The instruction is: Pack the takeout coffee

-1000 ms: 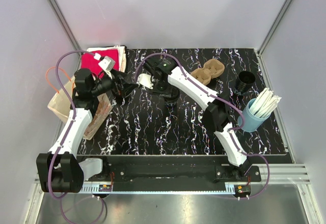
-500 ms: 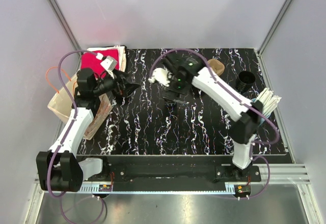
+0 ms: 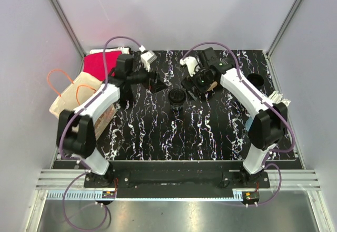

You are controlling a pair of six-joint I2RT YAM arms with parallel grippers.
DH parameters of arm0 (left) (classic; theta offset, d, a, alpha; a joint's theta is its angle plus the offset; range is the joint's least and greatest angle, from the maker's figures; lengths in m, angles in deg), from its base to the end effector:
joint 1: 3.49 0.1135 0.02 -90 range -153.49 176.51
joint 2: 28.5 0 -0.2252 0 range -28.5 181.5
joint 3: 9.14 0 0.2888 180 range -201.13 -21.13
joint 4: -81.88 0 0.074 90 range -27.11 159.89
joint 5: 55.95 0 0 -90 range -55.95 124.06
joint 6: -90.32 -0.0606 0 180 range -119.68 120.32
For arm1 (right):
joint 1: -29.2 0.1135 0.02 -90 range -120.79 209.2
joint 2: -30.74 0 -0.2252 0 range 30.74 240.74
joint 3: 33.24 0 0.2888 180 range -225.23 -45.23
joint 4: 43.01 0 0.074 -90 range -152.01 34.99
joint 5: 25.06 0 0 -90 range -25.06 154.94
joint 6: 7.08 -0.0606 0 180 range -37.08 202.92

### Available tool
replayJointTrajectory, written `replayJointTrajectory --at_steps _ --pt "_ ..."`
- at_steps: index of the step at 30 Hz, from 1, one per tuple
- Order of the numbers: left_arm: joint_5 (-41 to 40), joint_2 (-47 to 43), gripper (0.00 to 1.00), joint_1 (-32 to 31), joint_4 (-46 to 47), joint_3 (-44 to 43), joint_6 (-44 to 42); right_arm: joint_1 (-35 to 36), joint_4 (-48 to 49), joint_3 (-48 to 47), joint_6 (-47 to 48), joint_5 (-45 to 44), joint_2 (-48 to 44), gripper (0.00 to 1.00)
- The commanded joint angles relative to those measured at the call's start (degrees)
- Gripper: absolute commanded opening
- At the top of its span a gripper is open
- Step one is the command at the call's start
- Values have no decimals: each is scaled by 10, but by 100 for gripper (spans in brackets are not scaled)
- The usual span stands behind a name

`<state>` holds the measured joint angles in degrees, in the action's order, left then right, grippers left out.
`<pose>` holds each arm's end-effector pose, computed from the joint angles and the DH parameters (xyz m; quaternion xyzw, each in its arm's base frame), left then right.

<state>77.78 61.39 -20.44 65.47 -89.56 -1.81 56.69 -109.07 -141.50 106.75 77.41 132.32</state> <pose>0.3804 -0.1597 0.2398 0.3253 0.7429 -0.3765 0.4478 0.3664 0.2054 0.2531 -0.4410 0.8518 0.1131 0.2590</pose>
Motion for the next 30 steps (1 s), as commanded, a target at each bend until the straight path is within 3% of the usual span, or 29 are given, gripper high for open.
replayJointTrajectory --at_steps 1,6,15,30 --pt "-2 77 99 -5 -15 -69 7 -41 125 3 -85 171 -24 100" --pt "13 136 99 -12 -8 -100 15 -87 177 8 -149 285 12 96" --pt "52 181 99 -12 12 -116 37 -132 270 35 -235 406 85 85" --pt "71 194 99 -13 41 -99 56 -130 336 78 -303 383 112 85"
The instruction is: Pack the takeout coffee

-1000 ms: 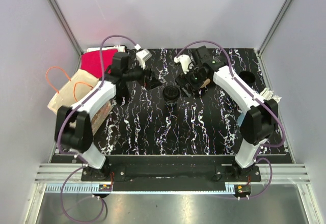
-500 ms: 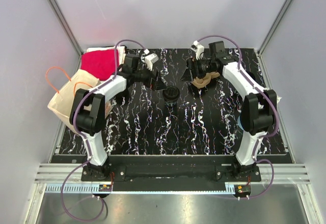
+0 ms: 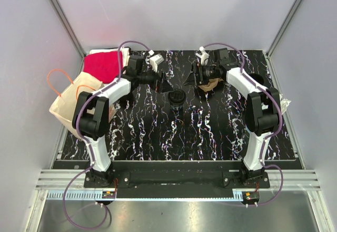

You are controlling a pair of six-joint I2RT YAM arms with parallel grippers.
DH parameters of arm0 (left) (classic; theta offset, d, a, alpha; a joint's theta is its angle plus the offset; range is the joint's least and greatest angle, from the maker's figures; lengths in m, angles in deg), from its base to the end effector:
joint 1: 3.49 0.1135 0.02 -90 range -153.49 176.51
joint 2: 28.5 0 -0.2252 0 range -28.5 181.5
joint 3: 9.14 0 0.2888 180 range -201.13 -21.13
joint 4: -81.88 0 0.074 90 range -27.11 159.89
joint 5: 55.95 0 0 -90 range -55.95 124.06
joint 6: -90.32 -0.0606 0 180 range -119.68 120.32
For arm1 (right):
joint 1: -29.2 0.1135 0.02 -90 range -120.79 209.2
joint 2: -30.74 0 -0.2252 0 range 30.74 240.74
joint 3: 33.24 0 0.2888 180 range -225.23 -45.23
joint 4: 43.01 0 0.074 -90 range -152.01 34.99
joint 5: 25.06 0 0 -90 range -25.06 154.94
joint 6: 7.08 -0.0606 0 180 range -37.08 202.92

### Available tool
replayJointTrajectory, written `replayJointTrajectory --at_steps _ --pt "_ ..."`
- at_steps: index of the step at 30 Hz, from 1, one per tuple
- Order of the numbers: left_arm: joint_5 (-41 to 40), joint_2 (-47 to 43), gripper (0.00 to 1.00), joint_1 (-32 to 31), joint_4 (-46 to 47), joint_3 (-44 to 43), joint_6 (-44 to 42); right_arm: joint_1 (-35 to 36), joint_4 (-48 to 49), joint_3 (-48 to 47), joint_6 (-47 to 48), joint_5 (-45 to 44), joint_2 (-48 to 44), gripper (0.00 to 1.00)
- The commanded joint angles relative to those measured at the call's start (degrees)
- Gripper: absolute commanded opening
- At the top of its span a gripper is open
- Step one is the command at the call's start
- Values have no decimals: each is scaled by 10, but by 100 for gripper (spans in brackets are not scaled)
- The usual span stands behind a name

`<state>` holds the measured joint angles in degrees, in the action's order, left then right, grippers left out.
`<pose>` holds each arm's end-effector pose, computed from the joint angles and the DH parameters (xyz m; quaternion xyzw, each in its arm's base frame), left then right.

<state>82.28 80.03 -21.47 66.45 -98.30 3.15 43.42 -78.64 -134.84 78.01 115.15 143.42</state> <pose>0.4216 -0.1843 0.1660 0.2943 0.7769 -0.4325 0.3505 0.4418 0.1600 0.1837 -0.2243 0.8262 0.4444 0.2638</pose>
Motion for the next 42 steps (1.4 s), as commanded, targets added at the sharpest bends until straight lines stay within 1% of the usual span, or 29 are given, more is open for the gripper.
replayJointTrajectory --at_steps 1,11,20,24,26,28,29,32,35,42 --pt "25 7 99 -5 31 -11 6 5 33 13 -18 8 3 85" --pt "26 17 99 -9 33 0 1 31 39 21 -16 2 23 83" --pt "14 23 99 -14 28 18 -16 40 38 22 -13 -7 35 82" --pt "11 26 99 -15 28 24 -20 46 38 22 -12 -12 43 77" --pt "8 28 99 -17 27 26 -22 48 38 22 -12 -13 47 72" --pt "6 30 99 -18 27 28 -25 51 38 23 -12 -13 52 69" --pt "6 29 99 -19 27 30 -25 50 38 22 -11 -13 54 64" --pt "1 32 99 -19 27 33 -25 53 39 22 -12 -13 57 55" --pt "-2 34 99 -20 27 36 -25 52 38 23 -11 -15 59 50" --pt "-14 43 99 -22 31 43 -25 53 39 25 -12 -21 68 49"
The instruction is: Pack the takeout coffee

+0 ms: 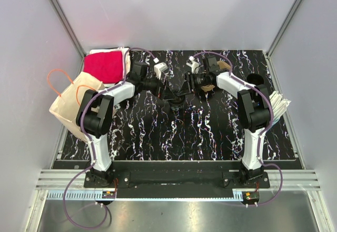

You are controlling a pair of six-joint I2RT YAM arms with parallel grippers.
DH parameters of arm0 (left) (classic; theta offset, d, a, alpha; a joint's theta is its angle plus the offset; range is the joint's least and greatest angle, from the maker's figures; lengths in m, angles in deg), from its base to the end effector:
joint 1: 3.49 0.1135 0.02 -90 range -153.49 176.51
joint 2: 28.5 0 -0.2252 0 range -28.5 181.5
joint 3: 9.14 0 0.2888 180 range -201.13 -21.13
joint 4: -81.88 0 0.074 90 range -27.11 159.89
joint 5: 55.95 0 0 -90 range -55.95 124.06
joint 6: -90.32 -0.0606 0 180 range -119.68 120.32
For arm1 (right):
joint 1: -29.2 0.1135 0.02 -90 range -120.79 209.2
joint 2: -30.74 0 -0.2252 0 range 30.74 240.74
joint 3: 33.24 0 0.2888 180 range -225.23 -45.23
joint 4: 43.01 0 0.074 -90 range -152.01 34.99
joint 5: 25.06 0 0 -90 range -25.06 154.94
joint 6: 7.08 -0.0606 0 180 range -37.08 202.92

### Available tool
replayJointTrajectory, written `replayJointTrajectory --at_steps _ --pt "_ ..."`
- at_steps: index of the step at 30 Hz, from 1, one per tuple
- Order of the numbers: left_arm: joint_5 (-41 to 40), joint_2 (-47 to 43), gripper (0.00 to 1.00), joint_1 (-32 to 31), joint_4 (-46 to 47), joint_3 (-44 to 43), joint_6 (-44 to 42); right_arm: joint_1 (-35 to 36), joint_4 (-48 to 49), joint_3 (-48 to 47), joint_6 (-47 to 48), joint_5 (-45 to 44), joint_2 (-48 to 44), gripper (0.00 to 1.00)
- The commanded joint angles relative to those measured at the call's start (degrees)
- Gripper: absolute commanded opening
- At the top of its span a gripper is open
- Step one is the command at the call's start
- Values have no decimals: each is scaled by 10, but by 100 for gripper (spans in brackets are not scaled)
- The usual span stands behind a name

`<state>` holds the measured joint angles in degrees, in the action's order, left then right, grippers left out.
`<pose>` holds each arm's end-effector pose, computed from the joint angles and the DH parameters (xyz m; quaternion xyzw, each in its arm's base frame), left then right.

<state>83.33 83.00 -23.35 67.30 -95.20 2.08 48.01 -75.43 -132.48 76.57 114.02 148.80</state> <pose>0.4079 -0.1962 0.1260 0.3035 0.7859 -0.4432 0.3063 0.4306 0.1950 0.1304 -0.2301 0.8381 0.4481 0.2093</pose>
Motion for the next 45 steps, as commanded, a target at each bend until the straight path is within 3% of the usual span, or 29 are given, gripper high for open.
replayJointTrajectory --at_steps 1,6,7,16,28,40,45 --pt "-25 14 98 -4 22 14 -14 8 6 1 4 -9 15 49" --pt "-25 26 90 -4 24 17 -11 10 6 1 5 -11 15 50" --pt "-23 28 89 -4 24 18 -9 10 6 1 4 -9 15 54" --pt "-23 25 89 -3 36 18 4 12 6 0 -1 24 -4 66" --pt "-6 13 92 -3 56 9 22 15 6 4 -5 11 19 47" --pt "57 -8 97 10 102 -35 104 14 6 8 -3 0 18 45" --pt "53 -33 97 27 89 -28 93 15 6 9 -3 0 13 45"
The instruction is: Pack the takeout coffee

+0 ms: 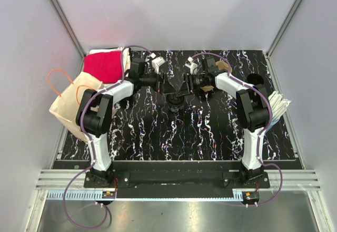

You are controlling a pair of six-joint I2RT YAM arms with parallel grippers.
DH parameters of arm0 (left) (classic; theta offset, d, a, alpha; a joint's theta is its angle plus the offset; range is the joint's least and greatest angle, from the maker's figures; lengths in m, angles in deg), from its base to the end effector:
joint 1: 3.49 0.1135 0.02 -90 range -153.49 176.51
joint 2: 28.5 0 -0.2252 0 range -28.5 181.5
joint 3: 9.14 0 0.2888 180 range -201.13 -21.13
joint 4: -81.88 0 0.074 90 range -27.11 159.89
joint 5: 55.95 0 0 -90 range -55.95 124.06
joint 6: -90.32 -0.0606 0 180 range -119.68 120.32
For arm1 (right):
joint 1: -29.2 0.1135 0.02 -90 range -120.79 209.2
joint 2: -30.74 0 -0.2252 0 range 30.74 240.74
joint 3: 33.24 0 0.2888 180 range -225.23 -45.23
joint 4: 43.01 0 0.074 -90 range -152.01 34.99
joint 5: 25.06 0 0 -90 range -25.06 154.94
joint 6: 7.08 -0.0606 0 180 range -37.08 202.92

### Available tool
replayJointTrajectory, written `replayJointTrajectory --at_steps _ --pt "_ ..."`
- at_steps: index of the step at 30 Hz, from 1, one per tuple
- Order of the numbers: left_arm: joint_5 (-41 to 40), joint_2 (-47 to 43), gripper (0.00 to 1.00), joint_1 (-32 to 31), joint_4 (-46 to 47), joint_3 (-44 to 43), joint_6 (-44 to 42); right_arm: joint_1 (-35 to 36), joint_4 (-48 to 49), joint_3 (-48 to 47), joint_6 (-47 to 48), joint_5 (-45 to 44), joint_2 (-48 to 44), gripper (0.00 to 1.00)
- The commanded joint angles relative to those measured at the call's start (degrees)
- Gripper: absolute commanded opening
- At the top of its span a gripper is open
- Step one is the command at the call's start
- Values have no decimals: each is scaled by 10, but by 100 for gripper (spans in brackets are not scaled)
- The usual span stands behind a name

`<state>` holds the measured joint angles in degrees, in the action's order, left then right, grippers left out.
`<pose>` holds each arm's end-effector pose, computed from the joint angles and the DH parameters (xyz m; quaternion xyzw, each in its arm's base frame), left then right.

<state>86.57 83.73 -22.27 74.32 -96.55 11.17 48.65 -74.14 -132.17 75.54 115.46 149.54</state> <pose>0.4209 -0.1939 0.1414 0.2670 0.7692 -0.4853 0.3187 0.4285 0.2009 0.1252 -0.2313 0.8328 0.4613 0.2003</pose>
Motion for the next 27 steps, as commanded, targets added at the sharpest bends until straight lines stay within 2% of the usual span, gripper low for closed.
replayJointTrajectory --at_steps 1,9,20,27 --pt "21 -49 97 23 12 -10 -4 8 -6 6 8 -16 4 45" --pt "-5 -91 96 44 -42 63 -73 9 -7 8 10 -24 -9 45" --pt "-8 -78 94 45 -31 106 -76 38 -7 20 35 -81 -38 46" --pt "-17 -74 92 44 -28 116 -80 41 -9 20 38 -85 -36 47"
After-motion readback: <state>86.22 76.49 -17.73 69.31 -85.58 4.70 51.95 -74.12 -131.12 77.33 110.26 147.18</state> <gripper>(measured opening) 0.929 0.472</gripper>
